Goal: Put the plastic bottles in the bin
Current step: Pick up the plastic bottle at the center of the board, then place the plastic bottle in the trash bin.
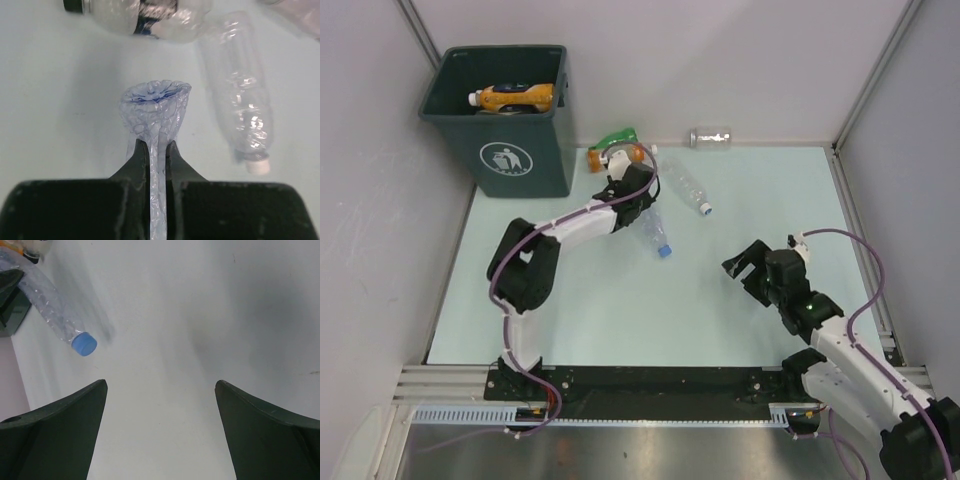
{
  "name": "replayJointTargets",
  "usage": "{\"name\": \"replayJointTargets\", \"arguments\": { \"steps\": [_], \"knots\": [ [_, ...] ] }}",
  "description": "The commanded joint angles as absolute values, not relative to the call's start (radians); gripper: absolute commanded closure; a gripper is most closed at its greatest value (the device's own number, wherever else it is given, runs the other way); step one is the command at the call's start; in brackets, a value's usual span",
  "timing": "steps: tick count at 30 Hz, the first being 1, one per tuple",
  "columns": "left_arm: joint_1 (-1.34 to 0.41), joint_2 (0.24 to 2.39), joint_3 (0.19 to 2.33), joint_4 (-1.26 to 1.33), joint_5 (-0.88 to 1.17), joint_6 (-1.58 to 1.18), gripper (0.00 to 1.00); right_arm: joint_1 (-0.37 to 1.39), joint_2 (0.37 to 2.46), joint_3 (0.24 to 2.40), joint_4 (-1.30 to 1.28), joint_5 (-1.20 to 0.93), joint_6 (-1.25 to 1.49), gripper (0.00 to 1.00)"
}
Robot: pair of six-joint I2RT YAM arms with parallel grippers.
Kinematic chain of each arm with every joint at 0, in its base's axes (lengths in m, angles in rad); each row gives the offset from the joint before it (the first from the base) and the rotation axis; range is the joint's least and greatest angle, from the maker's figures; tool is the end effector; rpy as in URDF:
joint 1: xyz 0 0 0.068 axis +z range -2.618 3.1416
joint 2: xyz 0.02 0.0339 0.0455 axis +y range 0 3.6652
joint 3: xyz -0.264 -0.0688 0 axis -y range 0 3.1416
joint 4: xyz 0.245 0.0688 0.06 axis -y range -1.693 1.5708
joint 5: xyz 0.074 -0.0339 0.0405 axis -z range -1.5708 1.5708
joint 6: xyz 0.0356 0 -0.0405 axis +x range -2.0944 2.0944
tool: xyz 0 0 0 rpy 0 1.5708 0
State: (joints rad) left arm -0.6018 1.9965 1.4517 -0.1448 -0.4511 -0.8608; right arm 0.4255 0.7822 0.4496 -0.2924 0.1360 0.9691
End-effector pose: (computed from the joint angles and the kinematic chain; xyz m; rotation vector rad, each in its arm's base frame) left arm 0.3809 -0.2428 0.2108 -0.5166 2.1364 -0.3149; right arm 0.1591 0.0668 0.2124 0.6827 2.1563 0.6246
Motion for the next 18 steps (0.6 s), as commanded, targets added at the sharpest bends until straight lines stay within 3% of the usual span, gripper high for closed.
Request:
{"name": "replayJointTargets", "arguments": {
  "steps": [1,11,18],
  "knots": [
    [-0.623,1.81,1.428,-0.115,-0.526,-0.749,1.0,0.423,0.727,0.486,-0.34,0.133,0.983,0.05],
    [-0.612,1.652,1.62,-0.169,-0.486,-0.465,0.98,0.426,0.627,0.485,-0.397,0.126,1.002,0.05],
    [-0.458,1.589,1.769,-0.198,-0.442,-0.411,0.94,0.428,0.618,0.485,-0.396,0.117,1.006,0.05]
  ]
}}
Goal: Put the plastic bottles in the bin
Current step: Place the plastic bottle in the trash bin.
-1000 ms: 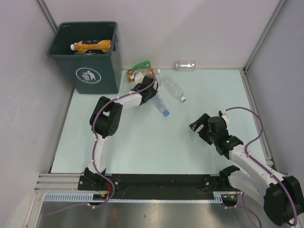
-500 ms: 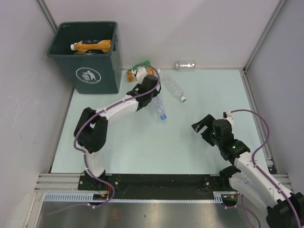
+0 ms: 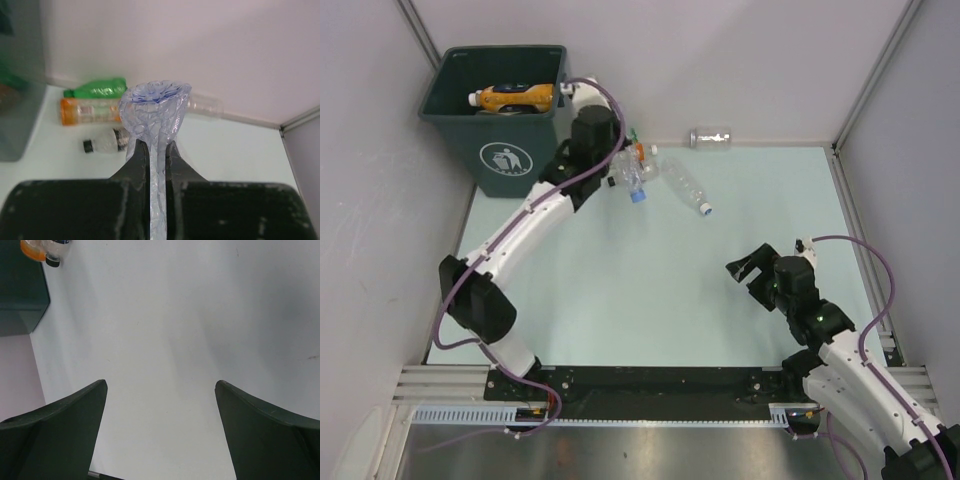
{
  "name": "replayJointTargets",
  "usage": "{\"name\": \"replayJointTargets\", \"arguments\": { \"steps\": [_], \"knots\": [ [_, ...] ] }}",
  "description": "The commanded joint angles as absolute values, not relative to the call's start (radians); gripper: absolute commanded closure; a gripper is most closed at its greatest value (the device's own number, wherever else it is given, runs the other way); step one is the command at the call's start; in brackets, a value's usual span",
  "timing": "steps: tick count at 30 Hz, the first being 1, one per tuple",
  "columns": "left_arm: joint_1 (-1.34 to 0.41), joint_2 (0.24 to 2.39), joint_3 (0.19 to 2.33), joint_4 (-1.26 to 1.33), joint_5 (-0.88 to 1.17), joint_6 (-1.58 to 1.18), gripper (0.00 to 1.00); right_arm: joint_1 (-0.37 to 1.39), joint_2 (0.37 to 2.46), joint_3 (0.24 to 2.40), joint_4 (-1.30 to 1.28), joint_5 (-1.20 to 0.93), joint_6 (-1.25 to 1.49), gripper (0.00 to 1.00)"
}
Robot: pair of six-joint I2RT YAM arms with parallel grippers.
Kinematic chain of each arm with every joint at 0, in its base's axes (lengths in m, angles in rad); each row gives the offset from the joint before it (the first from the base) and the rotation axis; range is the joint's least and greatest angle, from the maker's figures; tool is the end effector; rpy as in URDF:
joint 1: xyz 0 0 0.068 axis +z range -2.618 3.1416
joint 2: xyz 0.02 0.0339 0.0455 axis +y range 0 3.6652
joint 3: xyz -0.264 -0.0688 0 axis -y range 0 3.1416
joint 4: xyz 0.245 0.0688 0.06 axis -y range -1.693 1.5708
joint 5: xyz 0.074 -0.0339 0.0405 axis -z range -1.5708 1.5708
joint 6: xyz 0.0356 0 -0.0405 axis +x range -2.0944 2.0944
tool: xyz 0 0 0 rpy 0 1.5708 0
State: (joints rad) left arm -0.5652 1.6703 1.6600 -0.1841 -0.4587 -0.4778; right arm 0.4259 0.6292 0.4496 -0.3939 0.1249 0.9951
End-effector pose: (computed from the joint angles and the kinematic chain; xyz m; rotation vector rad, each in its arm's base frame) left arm 0.3427 -0.1986 0.4132 -0.2558 1.7397 -0.3579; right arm 0.1386 0.0580 0.2248 0.6958 2.1094 0.6832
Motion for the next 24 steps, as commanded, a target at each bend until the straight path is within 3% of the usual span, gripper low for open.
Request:
{"name": "replayJointTargets", "arguments": {
  "steps": [1,12,24],
  "knots": [
    [-0.434,1.576,1.799,-0.195,-0.437,-0.416,0.93,0.429,0.621,0.485,-0.394,0.115,1.009,0.05],
    [-0.068,1.612,1.962,-0.135,-0.347,-0.549,0.88,0.434,0.669,0.485,-0.348,0.106,1.011,0.05],
    [0.132,1.779,1.986,0.04,-0.433,-0.77,0.89,0.433,0.741,0.485,-0.29,0.103,1.008,0.04]
  ]
}}
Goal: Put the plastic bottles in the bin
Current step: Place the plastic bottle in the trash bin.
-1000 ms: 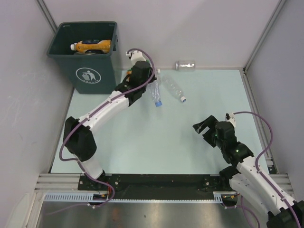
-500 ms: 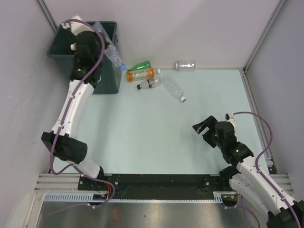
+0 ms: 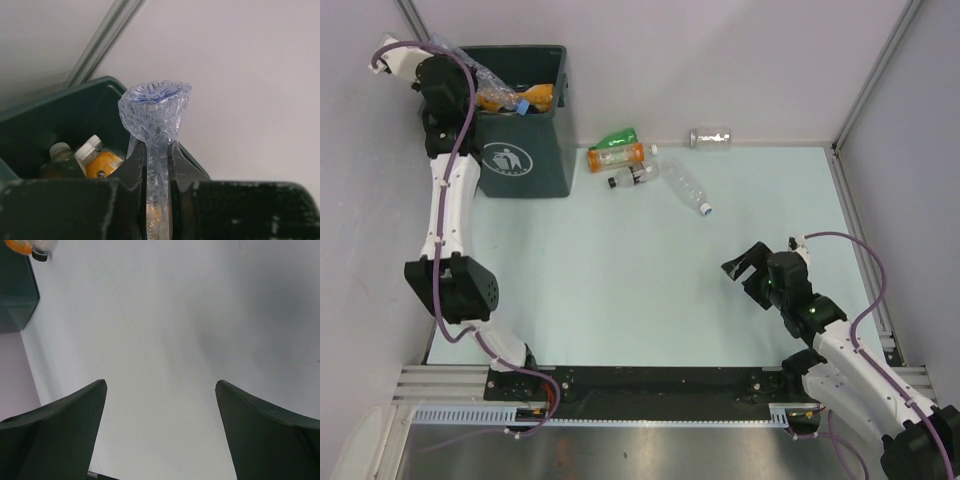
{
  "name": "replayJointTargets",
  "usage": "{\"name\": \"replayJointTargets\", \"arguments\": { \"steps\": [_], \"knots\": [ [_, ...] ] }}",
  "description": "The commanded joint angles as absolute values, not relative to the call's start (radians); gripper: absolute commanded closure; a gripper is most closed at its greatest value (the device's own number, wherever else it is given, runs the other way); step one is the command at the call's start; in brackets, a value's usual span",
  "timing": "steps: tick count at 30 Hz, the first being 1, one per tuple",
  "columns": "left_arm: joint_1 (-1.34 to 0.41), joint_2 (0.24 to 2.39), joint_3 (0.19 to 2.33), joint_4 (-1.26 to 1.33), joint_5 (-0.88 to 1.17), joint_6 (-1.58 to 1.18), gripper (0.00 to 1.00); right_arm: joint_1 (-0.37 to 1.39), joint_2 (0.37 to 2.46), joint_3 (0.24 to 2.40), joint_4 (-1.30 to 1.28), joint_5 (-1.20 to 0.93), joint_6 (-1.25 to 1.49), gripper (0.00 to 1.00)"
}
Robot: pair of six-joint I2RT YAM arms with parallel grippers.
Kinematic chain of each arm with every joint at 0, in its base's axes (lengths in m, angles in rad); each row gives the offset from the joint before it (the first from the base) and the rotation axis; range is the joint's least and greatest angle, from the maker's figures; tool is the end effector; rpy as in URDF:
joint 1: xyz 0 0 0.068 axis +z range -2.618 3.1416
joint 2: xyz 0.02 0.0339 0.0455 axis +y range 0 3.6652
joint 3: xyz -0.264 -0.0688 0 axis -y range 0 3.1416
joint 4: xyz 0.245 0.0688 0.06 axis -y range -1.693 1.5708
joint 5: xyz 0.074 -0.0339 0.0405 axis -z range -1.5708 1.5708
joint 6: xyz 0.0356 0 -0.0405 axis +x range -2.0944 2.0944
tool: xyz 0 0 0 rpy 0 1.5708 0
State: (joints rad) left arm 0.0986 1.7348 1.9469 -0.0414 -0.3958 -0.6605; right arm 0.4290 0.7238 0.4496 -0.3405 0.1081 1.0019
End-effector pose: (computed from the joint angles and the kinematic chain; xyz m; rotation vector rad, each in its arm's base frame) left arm 0.3920 0.0526 0.5023 -0.8150 1.1580 -0.1880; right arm 0.1504 0.0646 0.2167 0.7012 2.1556 0.6776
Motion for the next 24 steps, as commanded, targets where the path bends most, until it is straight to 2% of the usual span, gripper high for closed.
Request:
{"name": "replayJointTargets", "arguments": {
  "steps": [1,2,5,6,9,14,20,24],
  "knots": [
    [0.132,1.798,1.997,0.026,-0.452,-0.784,0.88,0.433,0.745,0.485,-0.284,0.101,1.003,0.02],
    [0.13,1.802,2.006,0.012,-0.477,-0.814,0.87,0.433,0.752,0.486,-0.278,0.1,1.0,0.01],
    [0.132,1.825,2.013,0.009,-0.5,-0.815,0.65,0.433,0.778,0.486,-0.239,0.086,0.992,0.0],
    [0.132,1.836,2.017,0.008,-0.509,-0.815,0.46,0.433,0.787,0.486,-0.232,0.084,0.992,0.0],
    [0.132,1.839,2.023,-0.034,-0.512,-0.802,0.19,0.433,0.819,0.486,-0.196,0.066,0.993,0.0],
    [0.132,1.796,2.014,-0.09,-0.483,-0.782,0.08,0.428,0.871,0.509,-0.16,0.077,0.947,0.0],
    [0.132,1.671,1.927,-0.15,-0.393,-0.744,0.04,0.413,0.983,0.633,-0.101,0.135,0.821,0.0],
    [0.137,1.562,1.838,-0.245,-0.207,-0.745,0.02,0.393,1.121,0.722,-0.023,0.17,0.726,0.0]
  ]
}}
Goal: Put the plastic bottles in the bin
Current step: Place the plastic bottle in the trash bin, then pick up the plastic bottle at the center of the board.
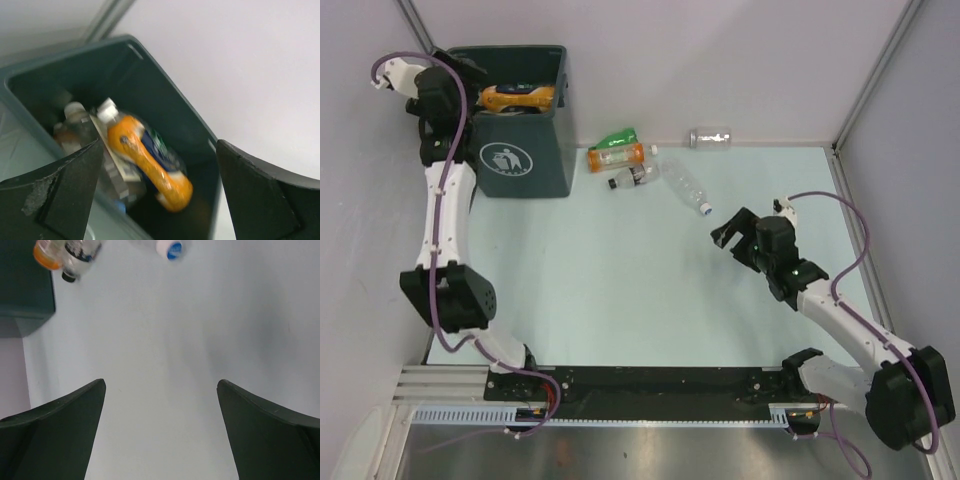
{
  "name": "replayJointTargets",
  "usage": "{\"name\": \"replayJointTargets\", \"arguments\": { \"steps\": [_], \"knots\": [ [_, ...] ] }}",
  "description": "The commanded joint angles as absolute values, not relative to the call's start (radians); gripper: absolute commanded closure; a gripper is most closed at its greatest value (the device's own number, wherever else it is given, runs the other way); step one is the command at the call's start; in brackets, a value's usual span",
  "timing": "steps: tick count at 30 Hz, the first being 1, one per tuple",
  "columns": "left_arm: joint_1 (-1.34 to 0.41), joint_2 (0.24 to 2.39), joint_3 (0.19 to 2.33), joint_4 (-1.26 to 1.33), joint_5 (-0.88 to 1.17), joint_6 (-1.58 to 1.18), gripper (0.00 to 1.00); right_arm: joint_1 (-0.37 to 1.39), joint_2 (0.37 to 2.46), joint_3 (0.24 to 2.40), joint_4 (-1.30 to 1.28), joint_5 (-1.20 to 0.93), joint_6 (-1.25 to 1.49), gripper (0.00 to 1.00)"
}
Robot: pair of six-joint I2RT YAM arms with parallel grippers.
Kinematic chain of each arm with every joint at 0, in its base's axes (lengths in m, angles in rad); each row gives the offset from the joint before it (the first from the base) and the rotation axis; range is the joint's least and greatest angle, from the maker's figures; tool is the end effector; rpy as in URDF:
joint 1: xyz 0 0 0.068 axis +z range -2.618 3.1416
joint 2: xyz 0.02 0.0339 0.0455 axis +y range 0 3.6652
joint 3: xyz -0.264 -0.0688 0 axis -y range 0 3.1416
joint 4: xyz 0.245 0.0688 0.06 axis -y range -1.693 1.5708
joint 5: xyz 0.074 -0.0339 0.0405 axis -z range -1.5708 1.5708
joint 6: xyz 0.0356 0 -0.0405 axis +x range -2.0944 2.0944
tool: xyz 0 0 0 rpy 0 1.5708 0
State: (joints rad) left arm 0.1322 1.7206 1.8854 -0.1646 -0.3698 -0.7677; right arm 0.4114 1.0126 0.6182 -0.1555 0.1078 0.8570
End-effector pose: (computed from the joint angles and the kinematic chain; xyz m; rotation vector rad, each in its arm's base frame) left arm 0.3933 0.0653 0.4739 -0.9338 1.2676 -0.2086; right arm 0.2056 0.0855 0.2415 0.5467 2.1144 0.6294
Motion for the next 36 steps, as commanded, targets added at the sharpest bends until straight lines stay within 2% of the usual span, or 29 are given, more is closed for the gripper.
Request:
{"name": "replayJointTargets", "arguments": {
  "steps": [1,5,8,13,19,23,31,36],
  "knots": [
    [0.137,1.533,1.8,-0.255,-0.143,-0.764,0.03,0.379,1.152,0.77,-0.011,0.167,0.701,0.0],
    [0.126,1.297,1.451,-0.12,-0.02,-0.772,0.02,0.357,1.34,0.877,0.077,0.153,0.528,0.0],
    [0.115,1.18,1.333,-0.142,0.034,-0.743,0.02,0.344,1.435,0.945,0.109,0.128,0.422,0.0],
    [0.112,1.016,1.169,-0.209,0.239,-0.686,0.02,0.315,1.561,1.08,0.075,0.029,0.344,0.0],
    [0.094,0.821,0.89,-0.143,0.247,-0.713,0.02,0.305,1.739,1.235,0.043,-0.026,0.208,0.0],
    [0.092,0.802,0.811,-0.107,0.282,-0.694,0.02,0.293,1.871,1.354,0.02,-0.035,0.143,0.0],
    [0.089,0.948,0.767,-0.054,0.428,-0.641,0.01,0.278,2.173,1.71,-0.179,-0.119,0.078,0.0],
    [0.083,1.038,0.75,-0.006,0.471,-0.635,0.01,0.285,2.275,1.848,-0.265,-0.164,0.045,0.0]
  ]
}}
